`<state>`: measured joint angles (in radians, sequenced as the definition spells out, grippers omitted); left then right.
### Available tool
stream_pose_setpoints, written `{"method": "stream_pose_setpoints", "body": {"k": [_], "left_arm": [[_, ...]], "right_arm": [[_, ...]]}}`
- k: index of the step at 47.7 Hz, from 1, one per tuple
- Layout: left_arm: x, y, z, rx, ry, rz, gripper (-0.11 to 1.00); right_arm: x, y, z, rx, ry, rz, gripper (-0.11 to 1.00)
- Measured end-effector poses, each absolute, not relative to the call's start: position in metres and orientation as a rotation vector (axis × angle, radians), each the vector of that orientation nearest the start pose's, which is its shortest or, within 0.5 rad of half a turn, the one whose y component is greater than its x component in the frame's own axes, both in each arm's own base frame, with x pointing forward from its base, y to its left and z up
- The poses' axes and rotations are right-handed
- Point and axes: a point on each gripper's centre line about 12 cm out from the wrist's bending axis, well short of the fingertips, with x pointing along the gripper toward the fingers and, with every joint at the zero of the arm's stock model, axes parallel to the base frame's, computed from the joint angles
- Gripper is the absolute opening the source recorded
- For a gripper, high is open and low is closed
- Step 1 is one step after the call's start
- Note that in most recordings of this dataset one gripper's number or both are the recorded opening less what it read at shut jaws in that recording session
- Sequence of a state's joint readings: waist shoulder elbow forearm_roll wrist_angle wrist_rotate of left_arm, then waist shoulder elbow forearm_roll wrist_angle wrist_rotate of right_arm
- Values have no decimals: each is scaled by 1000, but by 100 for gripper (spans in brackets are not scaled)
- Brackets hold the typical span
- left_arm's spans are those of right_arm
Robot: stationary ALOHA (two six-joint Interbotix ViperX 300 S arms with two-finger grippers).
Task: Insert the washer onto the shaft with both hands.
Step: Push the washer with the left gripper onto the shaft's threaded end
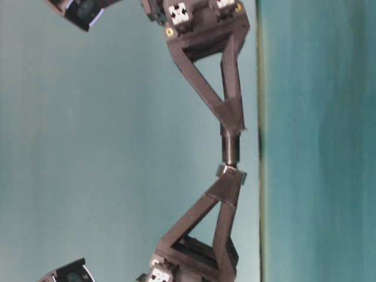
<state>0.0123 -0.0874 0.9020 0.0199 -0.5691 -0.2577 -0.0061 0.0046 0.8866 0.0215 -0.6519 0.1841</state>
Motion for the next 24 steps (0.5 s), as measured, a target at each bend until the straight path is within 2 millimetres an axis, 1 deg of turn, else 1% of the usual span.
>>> {"method": "stream_pose_setpoints", "body": {"k": [24], "left_arm": [[365, 4, 187, -237, 236, 31, 35]], "right_arm": [[366, -4, 158, 199, 276, -47, 0]]}}
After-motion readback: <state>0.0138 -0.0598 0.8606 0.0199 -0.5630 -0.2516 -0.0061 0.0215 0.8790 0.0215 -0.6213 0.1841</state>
